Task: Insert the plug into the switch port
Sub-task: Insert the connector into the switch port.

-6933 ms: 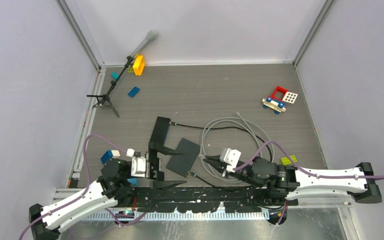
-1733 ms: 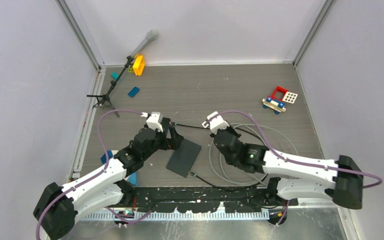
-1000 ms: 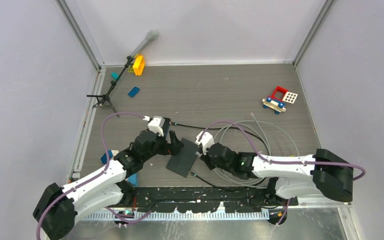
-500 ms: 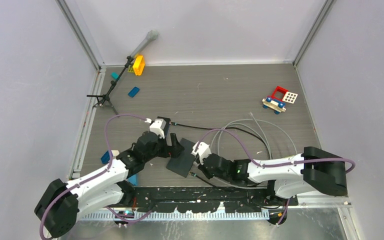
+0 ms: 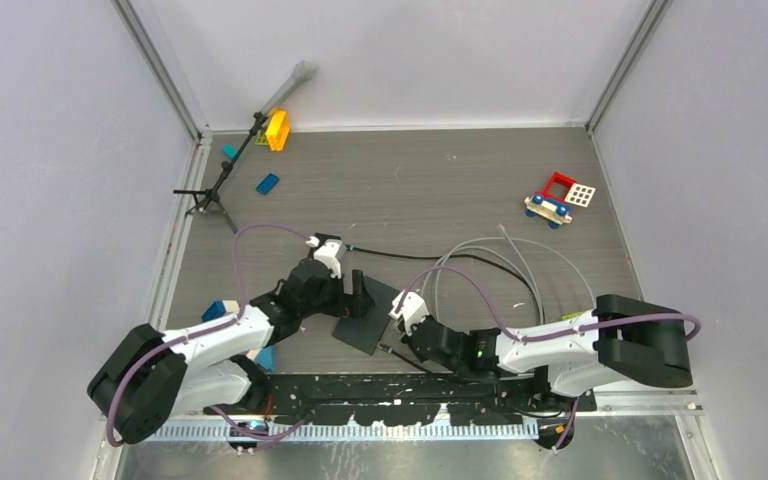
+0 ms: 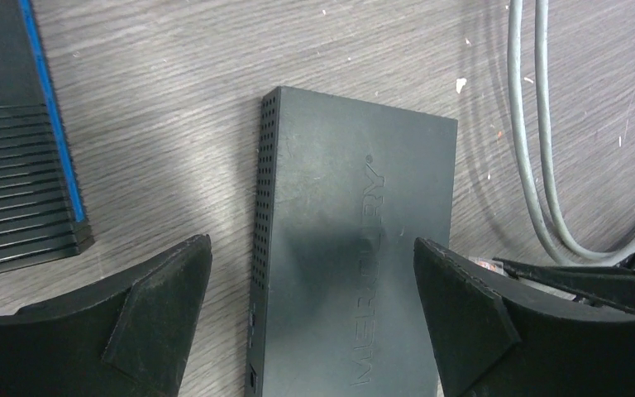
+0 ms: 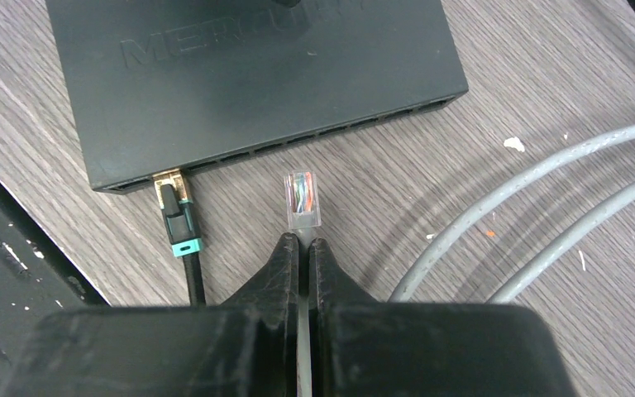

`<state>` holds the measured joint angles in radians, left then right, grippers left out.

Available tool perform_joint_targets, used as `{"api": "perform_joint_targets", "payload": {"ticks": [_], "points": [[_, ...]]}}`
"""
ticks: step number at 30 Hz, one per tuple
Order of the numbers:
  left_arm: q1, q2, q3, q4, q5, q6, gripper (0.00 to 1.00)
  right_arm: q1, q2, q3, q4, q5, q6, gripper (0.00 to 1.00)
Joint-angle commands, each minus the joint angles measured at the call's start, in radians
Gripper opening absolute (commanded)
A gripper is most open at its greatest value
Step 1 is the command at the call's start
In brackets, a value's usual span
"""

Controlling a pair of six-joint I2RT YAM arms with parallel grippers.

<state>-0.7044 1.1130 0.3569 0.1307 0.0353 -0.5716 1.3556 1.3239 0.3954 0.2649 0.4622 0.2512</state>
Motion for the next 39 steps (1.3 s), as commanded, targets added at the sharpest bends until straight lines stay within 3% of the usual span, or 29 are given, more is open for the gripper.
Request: {"api": "perform_joint_targets", "payload": {"ticks": [1,16,27,39], "points": [[0.005,0.011,0.033,0.053,0.054,0.013,0.93,0.007,-0.021,-0.005,0.037,0.051,0.022,0.0],[0.005,-0.091,-0.009,0.001,0.024,0.035,0.88,0.014,-0.014,0.024,0.018,0.088,-0.061,0.01],[0.006,-0.028,-0.016,0.021,-0.021,-0.049,0.86,0.043,0.037,0.015,0.122,0.015,-0.121,0.01],[0.006,0.007,-0.025,0.049,0.078,-0.056,0.76,0.056,0.108,0.038,0.108,0.054,-0.084,0.0]]}}
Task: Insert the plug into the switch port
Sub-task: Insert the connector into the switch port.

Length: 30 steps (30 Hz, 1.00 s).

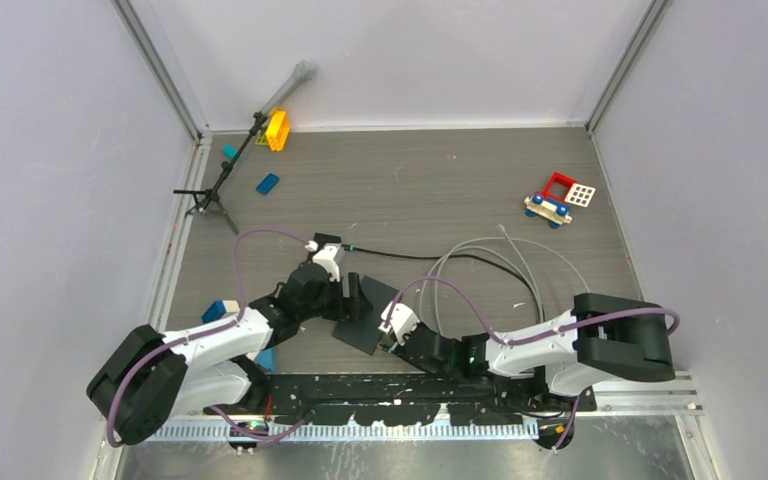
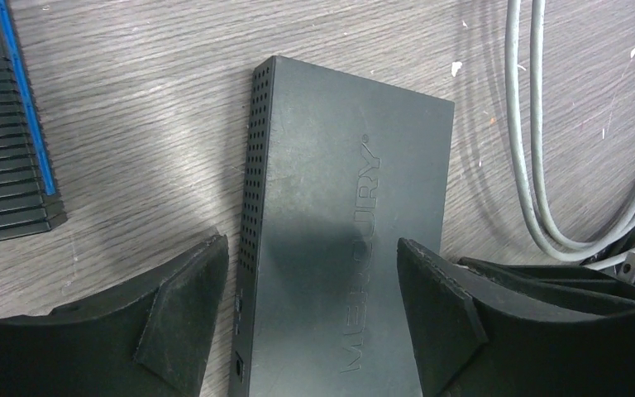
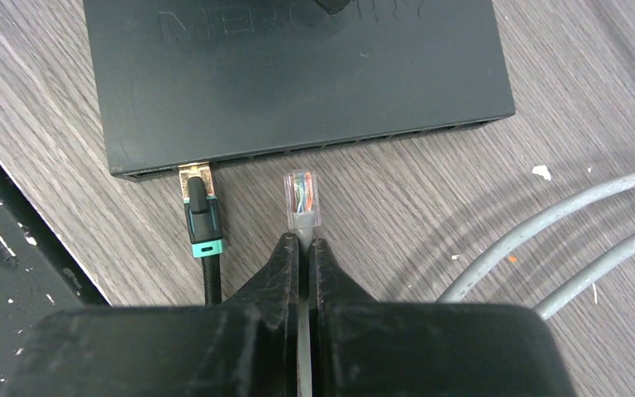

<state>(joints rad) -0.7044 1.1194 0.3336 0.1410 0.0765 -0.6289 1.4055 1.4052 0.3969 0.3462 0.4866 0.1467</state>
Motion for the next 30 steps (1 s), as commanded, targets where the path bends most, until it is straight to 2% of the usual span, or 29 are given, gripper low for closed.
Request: {"api": "perform_joint_targets", "payload": {"ticks": [1,13,30], "points": [[0.005,-0.001,-0.005,0.04,0.038,0.001,0.75,0.007,0.033,0.042,0.022,0.033,0.025,0.01],[0.006,0.014,-0.007,0.04,0.064,0.01,0.67,0.005,0.075,0.094,-0.041,0.087,0.072,0.0],[0.006,0.059,0.012,0.051,0.109,0.021,0.63,-0.003,0.107,0.184,-0.195,0.051,0.076,0.0]]}}
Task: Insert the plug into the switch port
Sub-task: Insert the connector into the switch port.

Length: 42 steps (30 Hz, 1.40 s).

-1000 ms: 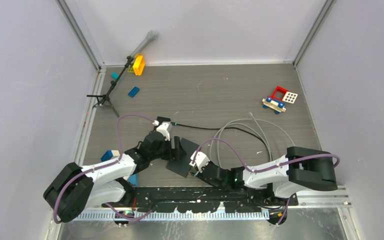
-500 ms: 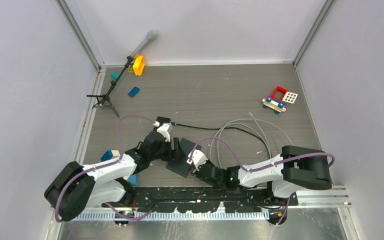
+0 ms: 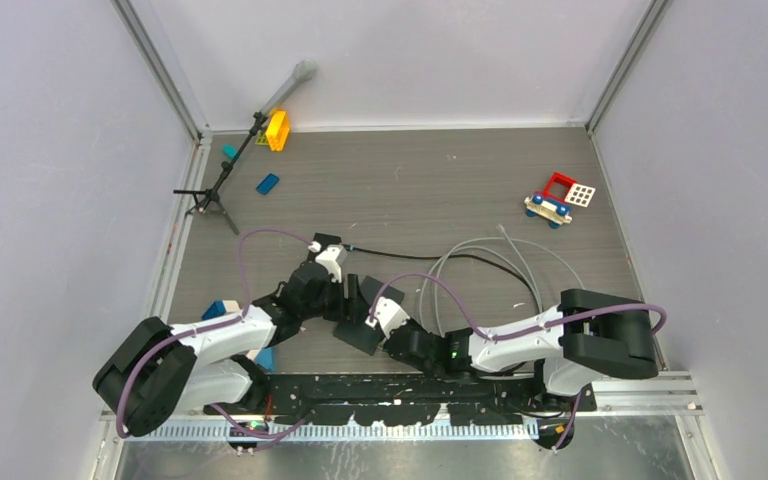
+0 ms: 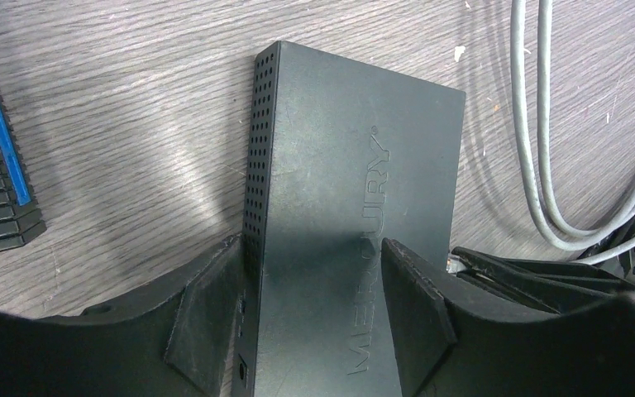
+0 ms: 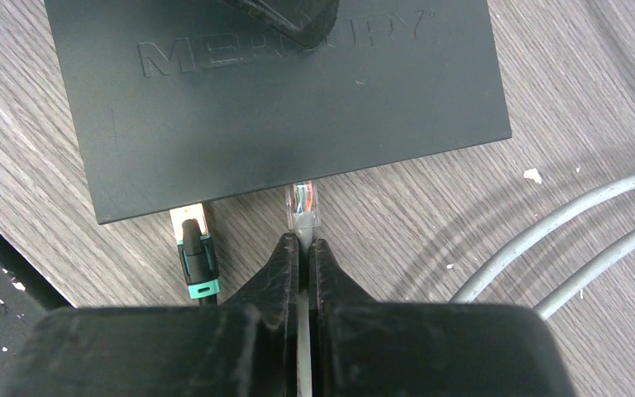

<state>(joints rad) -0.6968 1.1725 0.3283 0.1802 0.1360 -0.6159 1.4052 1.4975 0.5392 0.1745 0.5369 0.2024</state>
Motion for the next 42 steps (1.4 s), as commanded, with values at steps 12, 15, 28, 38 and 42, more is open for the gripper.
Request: {"api": "perform_joint_targets", "payload": {"ticks": [12,15,28,38,42], "points": [[-0.003,0.03,0.019,0.022,0.1,0.024,0.61,-0.007,0.018,0.0,0.084,0.067,0.01,0.01],[-0.003,0.044,0.018,0.022,0.129,0.025,0.6,-0.008,0.017,-0.007,0.122,0.08,-0.006,0.01],[-0.004,0.128,0.025,0.061,0.242,0.027,0.59,-0.052,0.048,0.012,0.246,0.067,-0.095,0.01],[-0.036,0.159,0.037,0.092,0.299,0.043,0.58,-0.088,0.087,0.018,0.385,-0.059,-0.251,0.0],[-0.063,0.173,0.047,0.102,0.321,0.055,0.57,-0.089,0.073,-0.009,0.449,-0.133,-0.374,0.0]]}}
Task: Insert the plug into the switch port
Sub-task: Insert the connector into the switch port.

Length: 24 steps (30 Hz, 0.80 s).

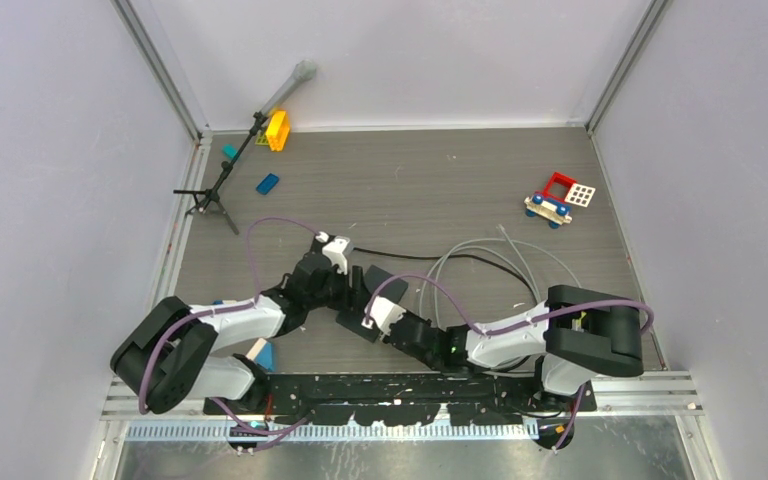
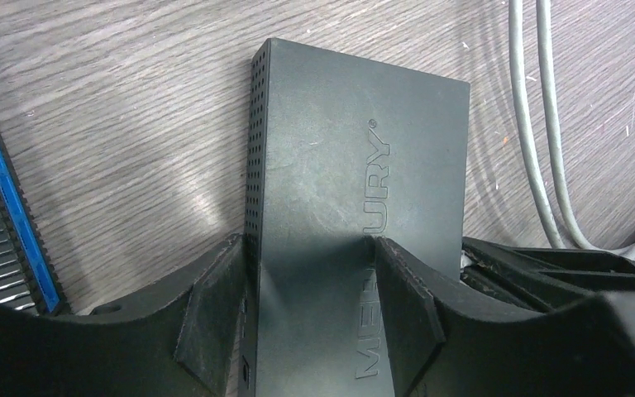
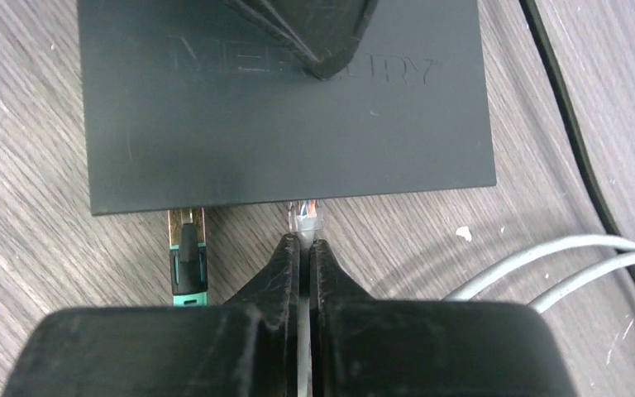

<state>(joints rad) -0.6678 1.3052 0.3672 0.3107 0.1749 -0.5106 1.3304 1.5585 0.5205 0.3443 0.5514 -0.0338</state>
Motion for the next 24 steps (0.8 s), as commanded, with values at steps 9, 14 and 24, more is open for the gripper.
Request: {"api": "perform_joint_targets", "payload": {"ticks": [9,14,24], "points": [[-0.154,0.056,0.017,-0.012,0.3,-0.053,0.56,-0.075,-0.006,0.043,0.272,-0.071,-0.07,0.0],[-0.191,0.031,0.007,-0.016,0.264,-0.078,0.56,-0.075,-0.003,0.054,0.235,-0.063,-0.048,0.0],[-0.126,-0.117,-0.035,-0.085,0.011,-0.147,0.75,-0.057,-0.138,-0.037,-0.022,-0.351,-0.061,0.01]]}}
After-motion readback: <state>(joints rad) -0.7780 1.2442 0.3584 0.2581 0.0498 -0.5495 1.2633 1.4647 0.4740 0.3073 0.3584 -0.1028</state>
